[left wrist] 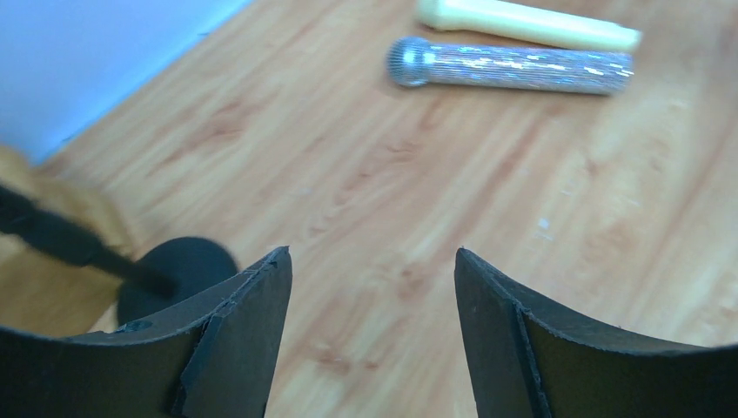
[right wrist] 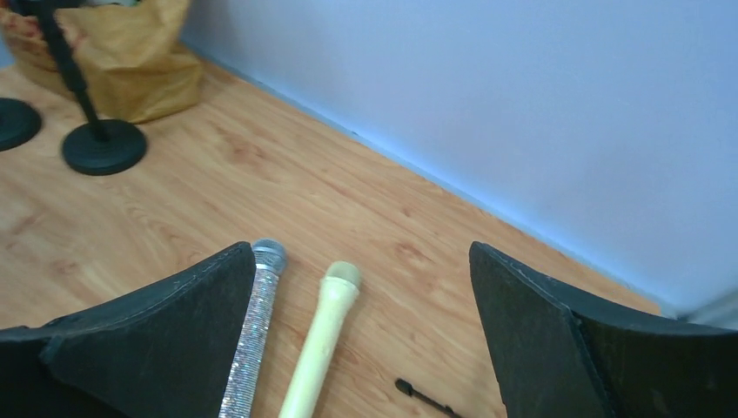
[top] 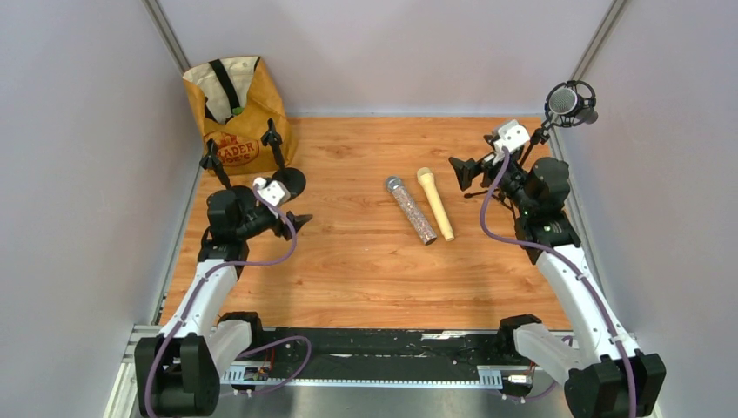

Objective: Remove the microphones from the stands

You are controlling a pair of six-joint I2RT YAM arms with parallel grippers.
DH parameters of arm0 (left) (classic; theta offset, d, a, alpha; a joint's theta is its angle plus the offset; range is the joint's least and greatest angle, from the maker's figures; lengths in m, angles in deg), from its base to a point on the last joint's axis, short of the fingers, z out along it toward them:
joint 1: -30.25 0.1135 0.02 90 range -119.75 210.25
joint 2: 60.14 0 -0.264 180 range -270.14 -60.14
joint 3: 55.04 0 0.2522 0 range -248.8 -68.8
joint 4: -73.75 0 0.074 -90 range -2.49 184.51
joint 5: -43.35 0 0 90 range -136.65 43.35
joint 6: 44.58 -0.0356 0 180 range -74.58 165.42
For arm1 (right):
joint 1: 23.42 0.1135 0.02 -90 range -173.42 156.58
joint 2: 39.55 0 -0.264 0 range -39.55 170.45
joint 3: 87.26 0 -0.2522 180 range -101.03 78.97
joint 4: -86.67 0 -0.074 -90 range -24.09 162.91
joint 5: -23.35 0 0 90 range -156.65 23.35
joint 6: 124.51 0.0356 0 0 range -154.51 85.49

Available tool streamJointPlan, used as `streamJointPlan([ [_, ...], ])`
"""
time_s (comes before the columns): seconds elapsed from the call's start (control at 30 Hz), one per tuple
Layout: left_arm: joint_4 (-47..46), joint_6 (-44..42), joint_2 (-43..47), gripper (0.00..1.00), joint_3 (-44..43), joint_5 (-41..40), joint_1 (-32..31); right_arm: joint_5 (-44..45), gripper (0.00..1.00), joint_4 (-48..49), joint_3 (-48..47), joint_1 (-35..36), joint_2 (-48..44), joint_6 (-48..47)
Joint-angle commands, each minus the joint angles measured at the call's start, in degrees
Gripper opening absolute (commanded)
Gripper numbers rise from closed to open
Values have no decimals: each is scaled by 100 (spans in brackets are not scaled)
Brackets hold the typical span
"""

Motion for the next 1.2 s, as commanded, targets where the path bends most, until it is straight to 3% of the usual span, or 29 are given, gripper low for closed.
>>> streamJointPlan([
  [0.0, 1222, -1038, 303, 76, -128, 1376, -180, 1566, 100, 42, 567, -22, -587, 197],
  [0.13, 1731, -1249, 268, 77, -382, 1895, -531, 2419, 100, 105, 894, -22, -861, 197],
  [0.3, 2154, -1671, 137, 78, -611, 1906, -1085, 3605, 100, 438, 1201, -31, -817, 12],
  [0.53, 2339, -1803, -13, 78, -892, 1976, -1209, 4503, 97, 1035, 1334, -57, -326, -155],
  [0.93, 2559, -1996, -110, 79, -1016, 2196, -1244, 4838, 93, 2318, 1369, -435, 843, -339],
  [1.17, 2603, -2067, -153, 79, -1016, 2196, -1252, 4750, 79, 3355, 1474, -646, 1476, -331],
])
